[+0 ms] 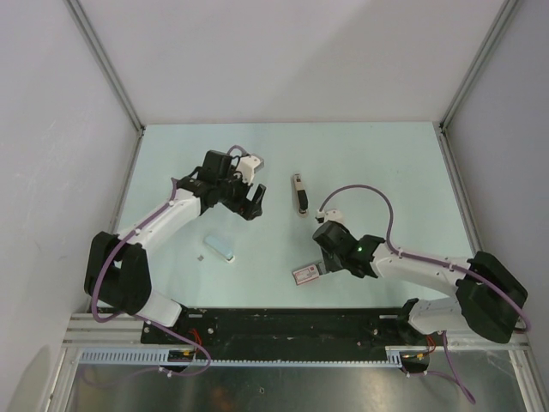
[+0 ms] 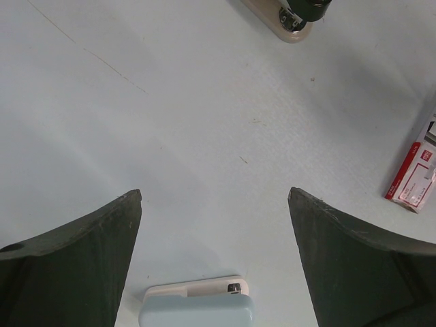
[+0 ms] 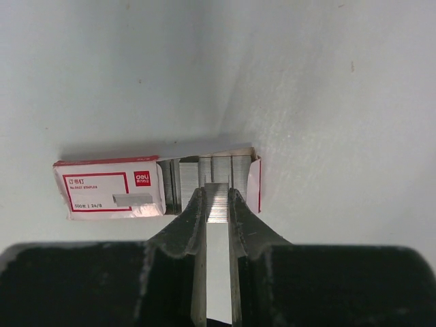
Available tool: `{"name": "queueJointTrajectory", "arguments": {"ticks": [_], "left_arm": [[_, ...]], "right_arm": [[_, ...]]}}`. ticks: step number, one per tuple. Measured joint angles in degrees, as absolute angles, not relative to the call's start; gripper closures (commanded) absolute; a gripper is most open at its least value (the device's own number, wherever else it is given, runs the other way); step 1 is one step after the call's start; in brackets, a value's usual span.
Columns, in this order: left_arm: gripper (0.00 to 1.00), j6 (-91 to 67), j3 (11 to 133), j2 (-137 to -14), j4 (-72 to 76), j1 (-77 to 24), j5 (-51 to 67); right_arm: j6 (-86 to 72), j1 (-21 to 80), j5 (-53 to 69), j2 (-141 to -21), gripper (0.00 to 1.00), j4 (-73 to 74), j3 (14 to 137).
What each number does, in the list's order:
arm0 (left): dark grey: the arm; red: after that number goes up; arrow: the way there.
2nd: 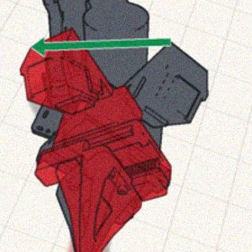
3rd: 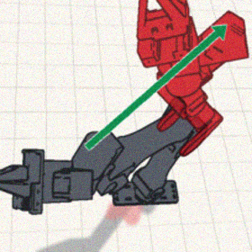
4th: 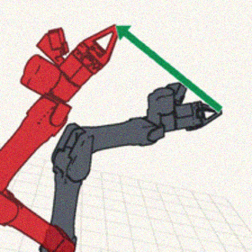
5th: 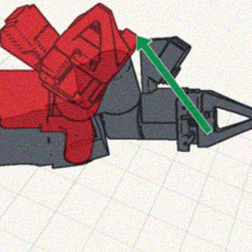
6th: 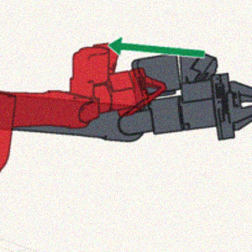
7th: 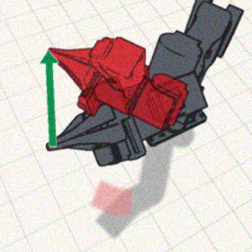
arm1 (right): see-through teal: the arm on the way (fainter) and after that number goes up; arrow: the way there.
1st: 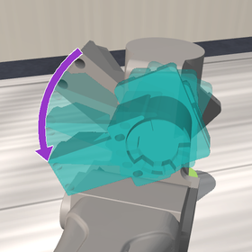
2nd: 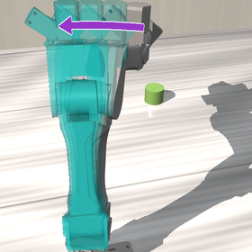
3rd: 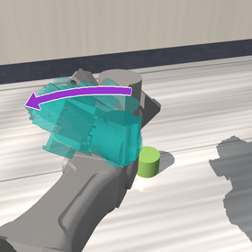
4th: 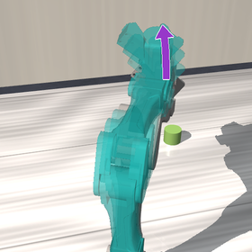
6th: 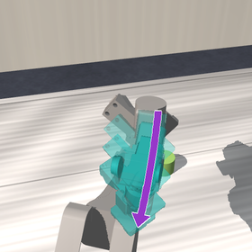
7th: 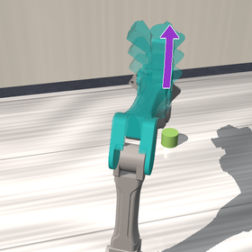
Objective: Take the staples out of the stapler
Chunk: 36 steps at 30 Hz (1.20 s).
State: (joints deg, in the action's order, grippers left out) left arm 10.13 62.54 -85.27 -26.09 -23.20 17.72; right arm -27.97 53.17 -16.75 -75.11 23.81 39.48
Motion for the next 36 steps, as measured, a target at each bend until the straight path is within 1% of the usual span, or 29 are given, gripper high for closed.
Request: {"name": "queueJointTrajectory", "arguments": {"ticks": [5, 13, 24, 32, 36], "left_arm": [[0.07, 10.1, 62.5, -85.3, -26.1, -23.4, 17.8], [0.07, 10.1, 62.5, -85.3, -26.1, -23.6, 17.8], [0.07, 10.1, 62.5, -85.3, -26.1, -23.6, 17.8], [0.07, 10.2, 62.5, -85.3, -26.1, -23.6, 17.8], [0.06, 10.2, 62.5, -85.3, -26.1, -23.7, 17.7]], "right_arm": [[-27.9, 53.4, -18.2, -73.0, 1.0, 25.0, 39.5], [-27.2, 53.5, -18.5, -73.6, 1.0, 25.4, 39.5], [-25.8, 53.5, -17.0, -76.2, 0.95, 25.1, 39.5], [-25.5, 53.6, -16.3, -77.3, 0.87, 25.0, 39.5], [-25.4, 53.6, -16.2, -77.3, 0.8, 25.0, 39.5]]}}
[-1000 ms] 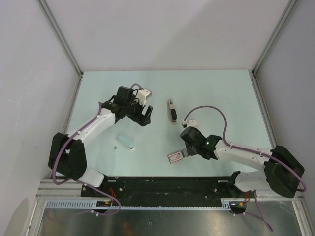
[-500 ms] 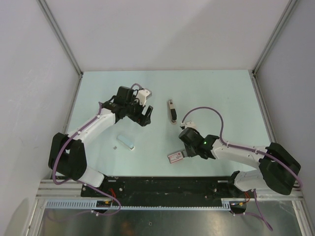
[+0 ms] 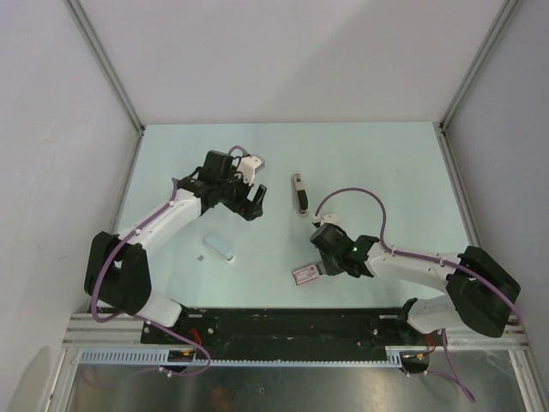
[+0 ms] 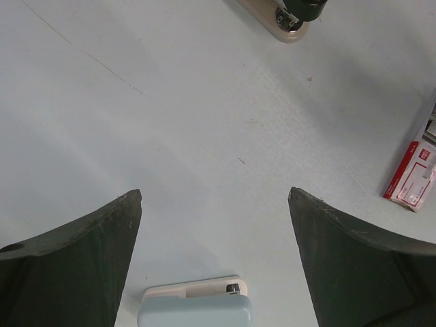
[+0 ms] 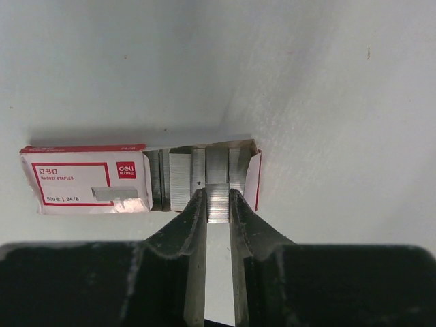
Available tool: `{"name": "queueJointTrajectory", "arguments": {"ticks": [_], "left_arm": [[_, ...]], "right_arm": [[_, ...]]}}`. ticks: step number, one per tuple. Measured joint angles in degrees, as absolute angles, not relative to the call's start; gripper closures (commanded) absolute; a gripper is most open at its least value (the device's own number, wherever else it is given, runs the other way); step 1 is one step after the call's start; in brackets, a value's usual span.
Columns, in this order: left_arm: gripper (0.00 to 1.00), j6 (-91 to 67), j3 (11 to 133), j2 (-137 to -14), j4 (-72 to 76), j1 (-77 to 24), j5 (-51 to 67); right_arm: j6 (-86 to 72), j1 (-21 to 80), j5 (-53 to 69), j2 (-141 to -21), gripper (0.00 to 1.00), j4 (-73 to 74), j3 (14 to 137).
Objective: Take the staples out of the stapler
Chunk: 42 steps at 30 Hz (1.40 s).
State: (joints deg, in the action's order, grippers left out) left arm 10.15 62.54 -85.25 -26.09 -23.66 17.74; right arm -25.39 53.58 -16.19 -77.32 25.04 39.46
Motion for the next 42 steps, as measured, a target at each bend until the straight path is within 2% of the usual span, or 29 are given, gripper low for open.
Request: {"name": "queueJointTrajectory", "arguments": {"ticks": [16, 22, 27, 30, 37, 42], "left_arm": [[0.05, 10.5, 62.5, -84.5, -26.1, -23.7, 17.7], [0.06, 10.6, 62.5, -84.5, -26.1, -23.7, 17.7], [0.07, 11.7, 62.5, -84.5, -26.2, -25.2, 17.7], [0.08, 13.1, 62.5, -84.6, -26.2, -28.1, 17.5], [0.1, 18.0, 62.5, -88.2, -26.1, -37.7, 17.1], [0.11, 22.2, 61.0, -92.0, -26.0, -43.7, 15.8]], "right_arm": [[-25.3, 53.6, -16.2, -77.3, 0.71, 25.1, 39.5], [-25.3, 53.6, -16.2, -75.6, 0.72, 25.5, 39.5], [-24.8, 53.0, -16.1, -70.8, 0.78, 26.8, 41.4], [-24.8, 49.0, -13.6, -67.8, 0.82, 26.7, 43.2], [-27.9, 30.9, -1.5, -67.0, 0.81, 25.2, 41.2], [-31.6, 25.5, 8.2, -68.1, 0.8, 23.1, 35.6]]}}
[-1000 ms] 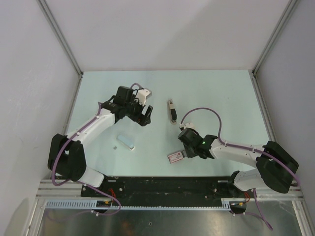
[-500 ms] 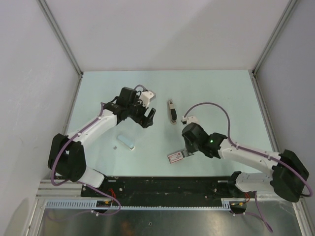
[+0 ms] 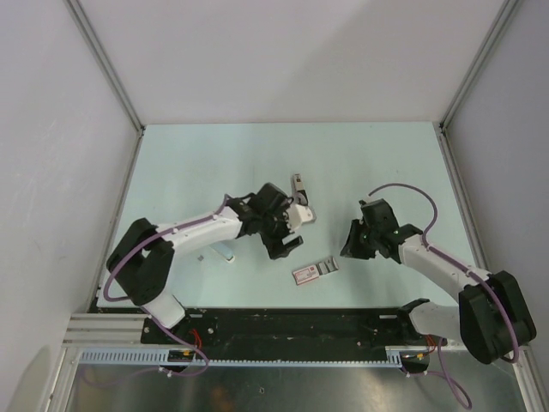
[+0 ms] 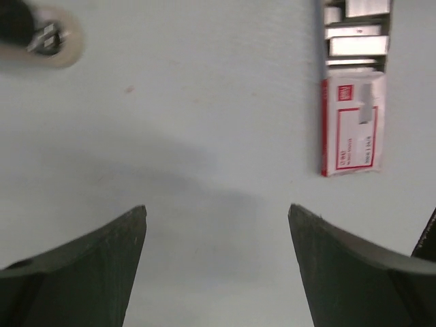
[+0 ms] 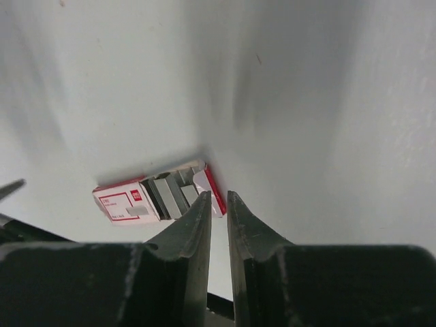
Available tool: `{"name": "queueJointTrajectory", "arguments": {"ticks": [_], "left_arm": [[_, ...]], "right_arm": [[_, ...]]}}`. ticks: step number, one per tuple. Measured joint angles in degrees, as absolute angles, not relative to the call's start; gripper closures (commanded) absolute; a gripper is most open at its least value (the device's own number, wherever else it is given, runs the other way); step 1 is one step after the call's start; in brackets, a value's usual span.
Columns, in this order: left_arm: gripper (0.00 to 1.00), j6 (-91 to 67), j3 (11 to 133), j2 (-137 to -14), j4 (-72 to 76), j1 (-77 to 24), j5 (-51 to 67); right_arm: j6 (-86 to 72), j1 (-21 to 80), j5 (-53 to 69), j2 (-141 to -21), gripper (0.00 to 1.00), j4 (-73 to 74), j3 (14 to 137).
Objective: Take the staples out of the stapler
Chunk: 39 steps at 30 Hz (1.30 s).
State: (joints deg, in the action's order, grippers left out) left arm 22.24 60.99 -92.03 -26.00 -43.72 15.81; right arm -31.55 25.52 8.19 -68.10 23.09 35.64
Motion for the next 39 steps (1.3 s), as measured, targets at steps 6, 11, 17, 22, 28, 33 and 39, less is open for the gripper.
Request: {"name": "queueJointTrajectory", "arguments": {"ticks": [6, 11, 17, 22, 28, 33, 39], "left_arm": [[0.1, 27.1, 58.8, -94.5, -26.3, -49.3, 14.6], [0.1, 28.8, 58.3, -94.7, -26.4, -50.9, 13.9], [0.1, 29.6, 58.3, -96.4, -26.3, -52.0, 13.4], [0.1, 29.9, 58.3, -97.4, -26.3, -52.4, 13.1], [0.09, 30.0, 58.3, -97.9, -25.8, -52.8, 12.3], [0.09, 30.0, 58.3, -98.5, -25.4, -53.3, 12.1], [0.08, 30.0, 58.4, -98.6, -25.4, -53.7, 12.1]], "right_arm": [[-34.8, 23.4, 15.3, -69.2, 0.8, 20.2, 31.4], [-36.4, 22.8, 18.2, -70.0, 0.79, 17.6, 29.9], [-37.5, 22.6, 19.2, -71.2, 0.79, 16.2, 29.1], [-37.8, 22.5, 19.6, -71.2, 0.8, 15.6, 28.9], [-37.8, 22.5, 20.0, -71.4, 0.82, 14.9, 28.9], [-37.9, 22.5, 20.0, -71.5, 0.83, 14.7, 28.4], [-37.9, 22.3, 20.0, -71.5, 0.84, 14.7, 28.2]]}}
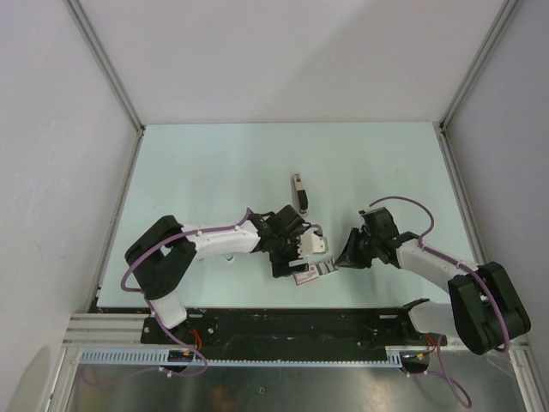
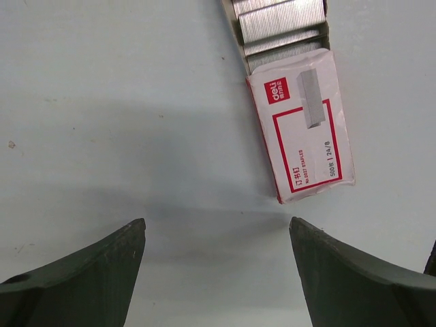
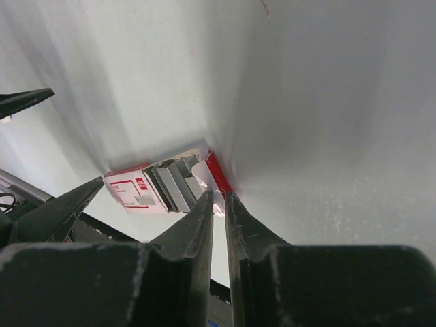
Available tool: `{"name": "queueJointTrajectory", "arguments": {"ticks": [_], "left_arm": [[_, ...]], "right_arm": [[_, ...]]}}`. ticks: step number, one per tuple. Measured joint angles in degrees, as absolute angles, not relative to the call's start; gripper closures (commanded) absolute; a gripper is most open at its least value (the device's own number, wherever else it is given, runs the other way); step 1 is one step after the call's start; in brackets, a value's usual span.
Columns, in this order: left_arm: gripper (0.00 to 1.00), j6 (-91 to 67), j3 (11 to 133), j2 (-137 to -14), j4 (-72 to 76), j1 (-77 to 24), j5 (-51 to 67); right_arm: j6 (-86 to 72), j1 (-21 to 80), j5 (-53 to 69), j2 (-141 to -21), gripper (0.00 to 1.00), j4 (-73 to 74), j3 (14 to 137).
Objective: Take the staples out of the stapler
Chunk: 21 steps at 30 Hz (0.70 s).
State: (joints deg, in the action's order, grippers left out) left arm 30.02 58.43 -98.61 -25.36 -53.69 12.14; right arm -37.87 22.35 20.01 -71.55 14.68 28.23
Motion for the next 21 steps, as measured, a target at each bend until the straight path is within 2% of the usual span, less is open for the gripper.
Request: {"name": "queueJointTrajectory", "arguments": {"ticks": [21], "left_arm": [[0.08, 30.0, 60.1, -100.3, -24.6, -54.4, 12.1]], "right_arm": [[-39.4, 23.6, 21.9, -73.4, 0.89, 10.5, 26.6]]}}
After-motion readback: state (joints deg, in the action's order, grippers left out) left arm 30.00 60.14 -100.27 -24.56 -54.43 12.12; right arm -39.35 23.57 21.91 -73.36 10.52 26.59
